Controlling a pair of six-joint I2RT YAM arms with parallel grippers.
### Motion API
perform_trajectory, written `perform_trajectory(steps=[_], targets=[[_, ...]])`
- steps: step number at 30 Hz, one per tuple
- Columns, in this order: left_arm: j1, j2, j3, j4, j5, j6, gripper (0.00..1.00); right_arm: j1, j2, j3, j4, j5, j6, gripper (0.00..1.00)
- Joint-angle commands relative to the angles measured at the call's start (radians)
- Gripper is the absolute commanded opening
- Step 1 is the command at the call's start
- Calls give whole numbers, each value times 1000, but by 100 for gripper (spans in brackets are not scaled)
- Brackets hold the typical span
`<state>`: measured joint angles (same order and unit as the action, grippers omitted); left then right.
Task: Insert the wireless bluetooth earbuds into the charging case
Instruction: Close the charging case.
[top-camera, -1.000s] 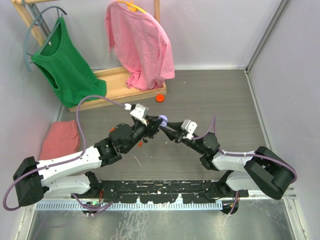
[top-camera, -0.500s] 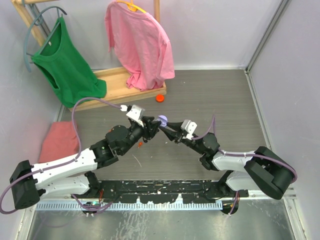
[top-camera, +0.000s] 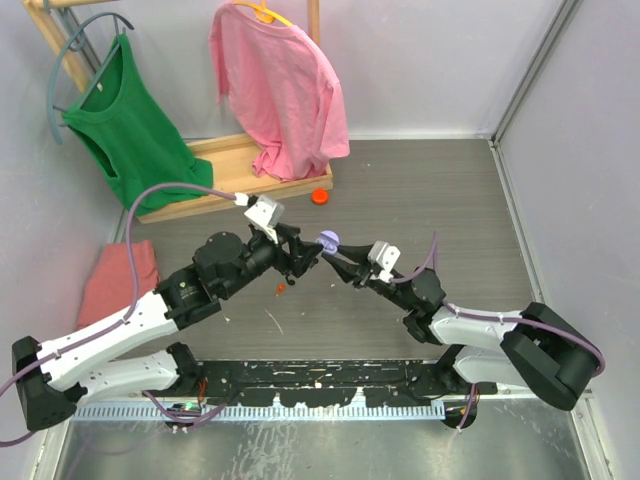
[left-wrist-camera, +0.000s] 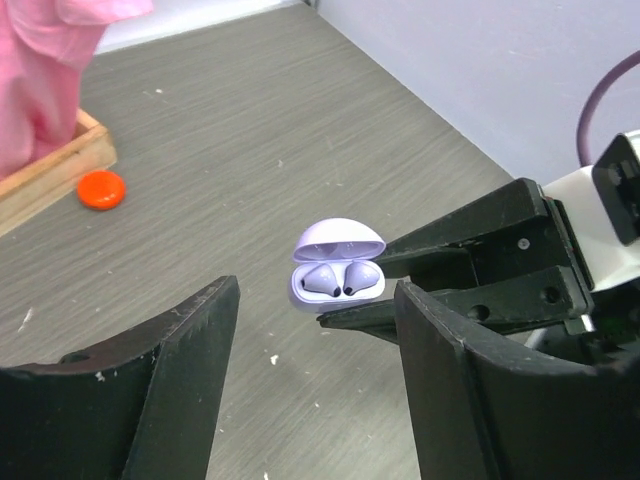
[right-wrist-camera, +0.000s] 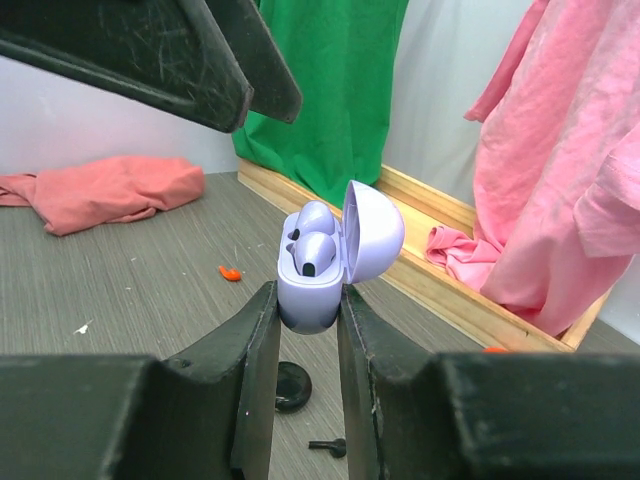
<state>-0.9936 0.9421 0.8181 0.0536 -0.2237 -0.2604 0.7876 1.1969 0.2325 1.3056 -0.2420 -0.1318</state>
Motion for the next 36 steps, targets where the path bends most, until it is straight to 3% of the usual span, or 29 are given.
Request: perform_trajectory(steps=[1, 6, 10, 14, 25, 36], targets=[[71, -16, 88, -141, 232, -45, 68, 1, -70, 4, -25, -27, 10, 1], [148, -16, 107, -173, 387, -100, 80, -2, -129, 13, -111, -82, 27, 1], [199, -3, 114, -182, 455, -149, 92, -3, -162, 32, -177, -142, 44, 1], [224, 15, 139, -212, 486, -170, 97, -8, -176, 58, -230, -209, 59, 1], [254, 89, 132, -127, 707, -247, 95, -20, -135, 109, -206, -336, 141, 1], [286, 97, 90, 30, 909, -334, 85, -70, -72, 118, -140, -424, 252, 1]])
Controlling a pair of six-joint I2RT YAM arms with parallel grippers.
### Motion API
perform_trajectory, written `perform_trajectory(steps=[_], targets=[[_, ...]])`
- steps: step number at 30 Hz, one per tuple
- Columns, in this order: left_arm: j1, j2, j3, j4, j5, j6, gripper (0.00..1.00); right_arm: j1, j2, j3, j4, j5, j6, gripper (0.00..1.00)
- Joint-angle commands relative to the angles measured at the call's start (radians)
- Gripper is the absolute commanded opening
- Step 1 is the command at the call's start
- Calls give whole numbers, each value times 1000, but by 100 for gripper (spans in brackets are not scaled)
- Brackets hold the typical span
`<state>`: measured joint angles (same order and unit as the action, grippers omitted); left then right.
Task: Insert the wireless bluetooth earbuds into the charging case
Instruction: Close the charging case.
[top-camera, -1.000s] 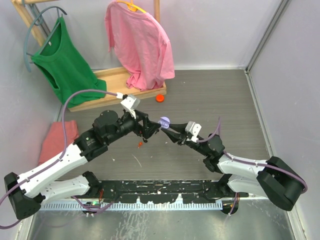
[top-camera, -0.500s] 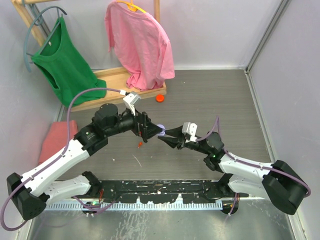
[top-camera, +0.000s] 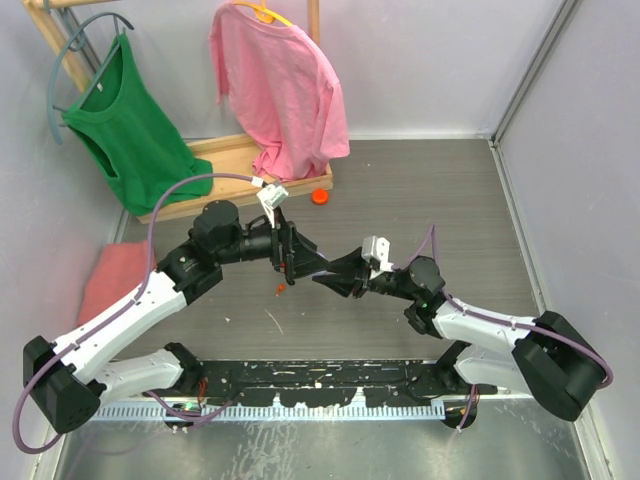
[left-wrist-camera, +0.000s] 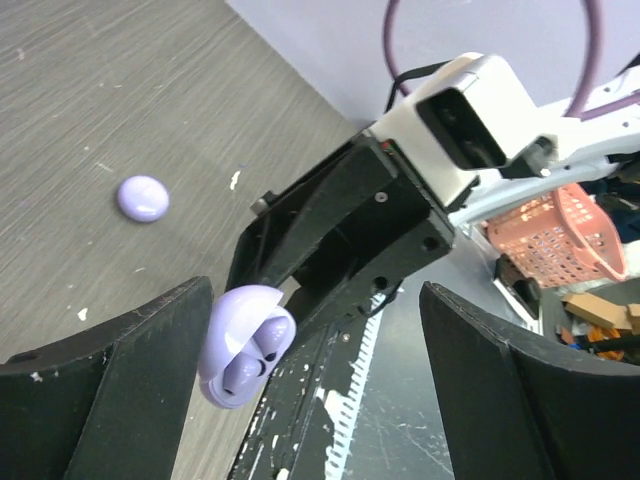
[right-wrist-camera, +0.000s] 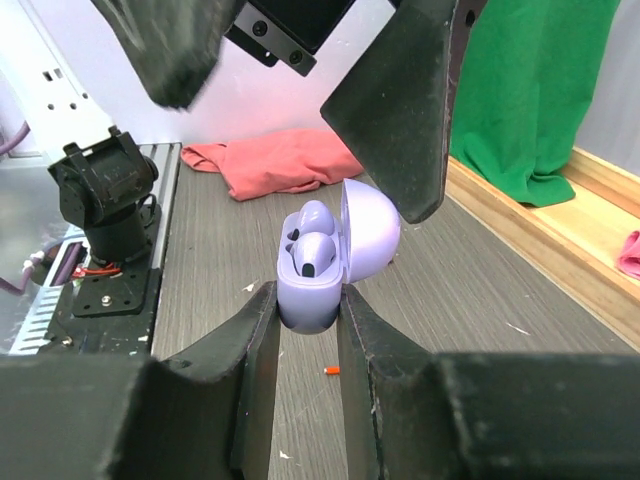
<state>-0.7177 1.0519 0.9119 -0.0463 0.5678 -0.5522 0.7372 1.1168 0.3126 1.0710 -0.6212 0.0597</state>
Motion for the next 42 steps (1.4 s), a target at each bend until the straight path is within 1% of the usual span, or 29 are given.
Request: perform_trajectory(steps=[1, 5, 9, 15, 18, 25, 32, 36, 42], targets=[[12, -11, -7, 144, 135, -51, 84, -26, 11, 35, 103, -49, 70, 1], [17, 5, -6, 166, 178, -74, 82, -51, 19, 24, 139, -63, 104, 1], [22, 14, -3, 159, 179, -77, 81, -69, 16, 21, 149, -81, 119, 1], [39, 12, 9, 47, 1, -42, 85, -68, 13, 25, 149, -103, 117, 1], [39, 21, 20, 1, -36, -28, 85, -70, 14, 23, 149, -103, 114, 1], [40, 68, 20, 49, 98, -64, 80, -77, 22, 23, 163, -94, 115, 1], [38, 61, -14, 213, 217, -148, 76, -86, 44, 15, 172, -96, 120, 1], [39, 50, -23, 261, 236, -167, 75, -95, 50, 6, 182, -99, 133, 1], [39, 36, -29, 273, 241, -167, 74, -106, 54, -7, 181, -106, 147, 1]])
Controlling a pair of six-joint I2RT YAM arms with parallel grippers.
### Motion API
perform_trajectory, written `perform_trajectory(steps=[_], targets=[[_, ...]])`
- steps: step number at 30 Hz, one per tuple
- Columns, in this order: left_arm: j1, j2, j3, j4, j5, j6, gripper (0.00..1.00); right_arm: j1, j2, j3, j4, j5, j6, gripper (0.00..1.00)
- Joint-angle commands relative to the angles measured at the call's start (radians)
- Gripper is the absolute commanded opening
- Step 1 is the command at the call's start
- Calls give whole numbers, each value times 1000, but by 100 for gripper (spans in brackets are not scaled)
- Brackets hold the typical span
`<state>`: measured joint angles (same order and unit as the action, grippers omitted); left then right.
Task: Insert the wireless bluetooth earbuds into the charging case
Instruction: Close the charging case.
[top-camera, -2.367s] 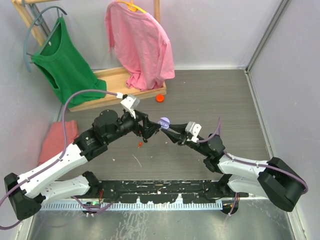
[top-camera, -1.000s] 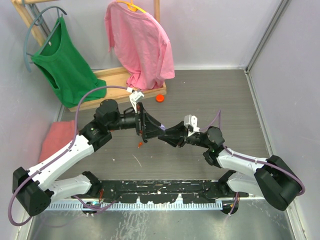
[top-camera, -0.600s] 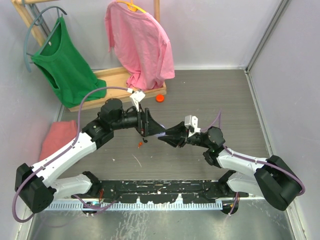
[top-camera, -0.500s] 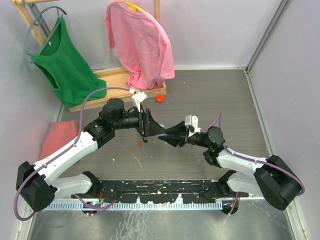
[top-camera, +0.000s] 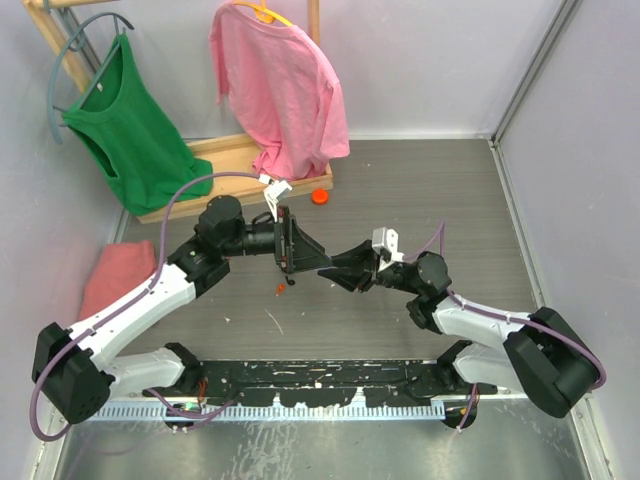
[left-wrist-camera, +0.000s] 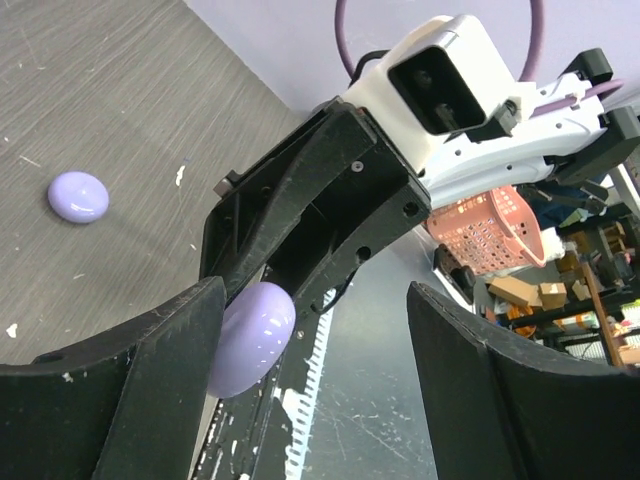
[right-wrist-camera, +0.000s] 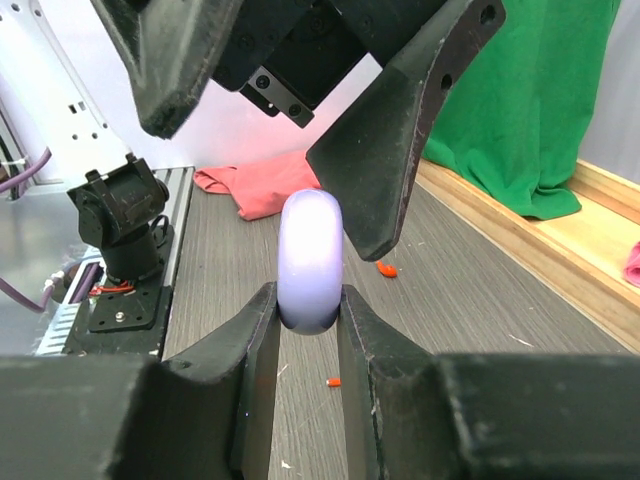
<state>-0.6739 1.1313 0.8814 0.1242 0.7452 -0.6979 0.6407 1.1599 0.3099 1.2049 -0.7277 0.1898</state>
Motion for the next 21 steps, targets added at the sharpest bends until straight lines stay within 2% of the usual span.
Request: perform_trajectory(steps=[1, 5, 9, 11, 15, 19, 21], targets=[[-4, -47, 0, 103, 63, -20, 74, -12, 12, -7, 46, -2, 21, 1], [-3, -63, -5, 89, 43, -7, 76, -18, 14, -16, 42, -9, 40, 1], [0, -87, 4, -27, -49, 70, 80, -18, 1, -19, -15, 4, 58, 1], [1, -107, 16, -127, -140, 125, 83, -18, -16, -17, -90, 39, 65, 1], [1, -162, 36, -347, -425, 224, 91, -18, -60, -16, -272, 139, 64, 1], [1, -228, 35, -489, -641, 271, 100, -18, -81, -26, -415, 248, 74, 1], [1, -254, 37, -572, -730, 286, 98, -18, -75, -25, -477, 300, 92, 1]])
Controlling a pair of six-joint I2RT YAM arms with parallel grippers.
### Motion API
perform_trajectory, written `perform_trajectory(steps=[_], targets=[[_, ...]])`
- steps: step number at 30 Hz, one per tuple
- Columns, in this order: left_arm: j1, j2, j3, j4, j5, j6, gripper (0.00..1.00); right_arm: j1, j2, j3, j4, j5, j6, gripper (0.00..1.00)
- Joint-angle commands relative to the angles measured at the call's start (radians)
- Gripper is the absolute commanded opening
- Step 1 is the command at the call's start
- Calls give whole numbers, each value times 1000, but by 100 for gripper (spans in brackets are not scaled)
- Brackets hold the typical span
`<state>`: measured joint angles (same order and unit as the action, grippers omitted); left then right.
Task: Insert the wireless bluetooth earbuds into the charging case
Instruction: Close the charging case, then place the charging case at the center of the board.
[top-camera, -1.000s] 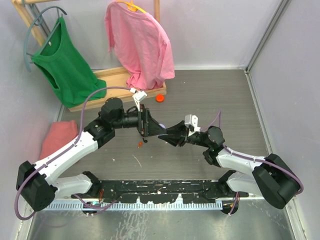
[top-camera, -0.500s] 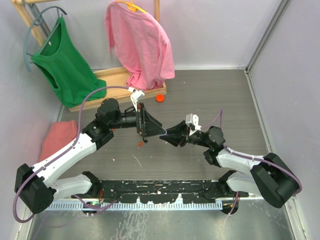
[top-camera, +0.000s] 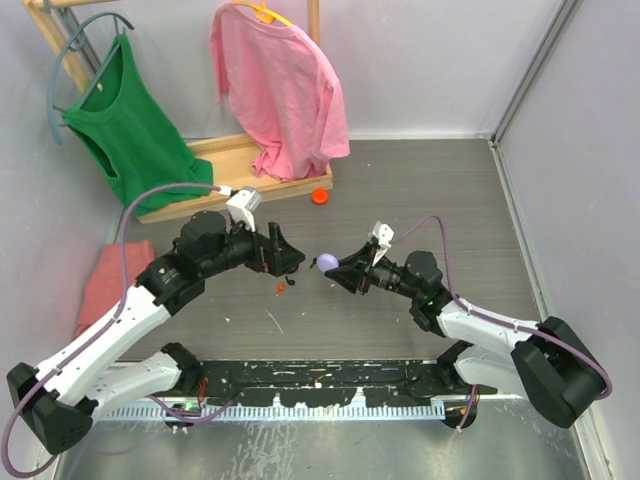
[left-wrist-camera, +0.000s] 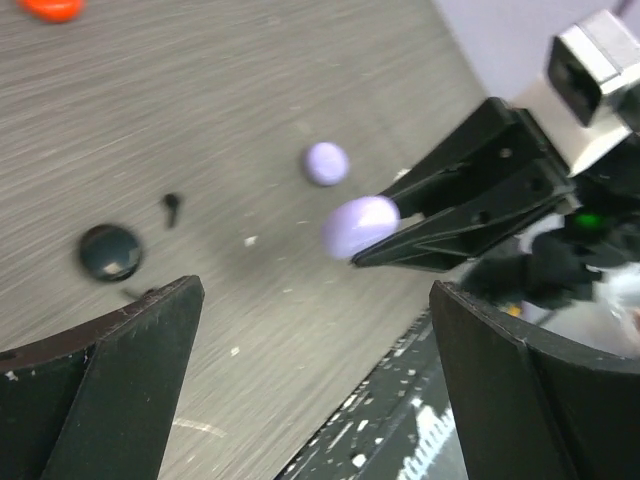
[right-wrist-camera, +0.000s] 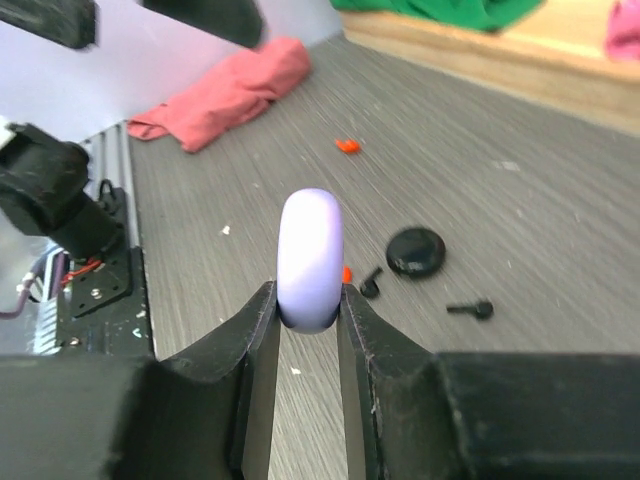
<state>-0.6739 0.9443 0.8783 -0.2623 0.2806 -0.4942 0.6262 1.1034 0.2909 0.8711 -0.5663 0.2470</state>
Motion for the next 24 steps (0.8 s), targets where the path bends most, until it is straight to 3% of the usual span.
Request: perform_trajectory(steps=[1, 13, 24], targets=[[1, -81, 41, -217, -300, 89, 98, -3, -13, -3, -171, 163, 44, 1], [2, -206, 68, -484, -635, 140, 98, -18, 144, 36, -418, 425, 122, 1], [1, -241, 92, -502, -770, 205, 98, -146, 140, 53, -608, 585, 213, 1]])
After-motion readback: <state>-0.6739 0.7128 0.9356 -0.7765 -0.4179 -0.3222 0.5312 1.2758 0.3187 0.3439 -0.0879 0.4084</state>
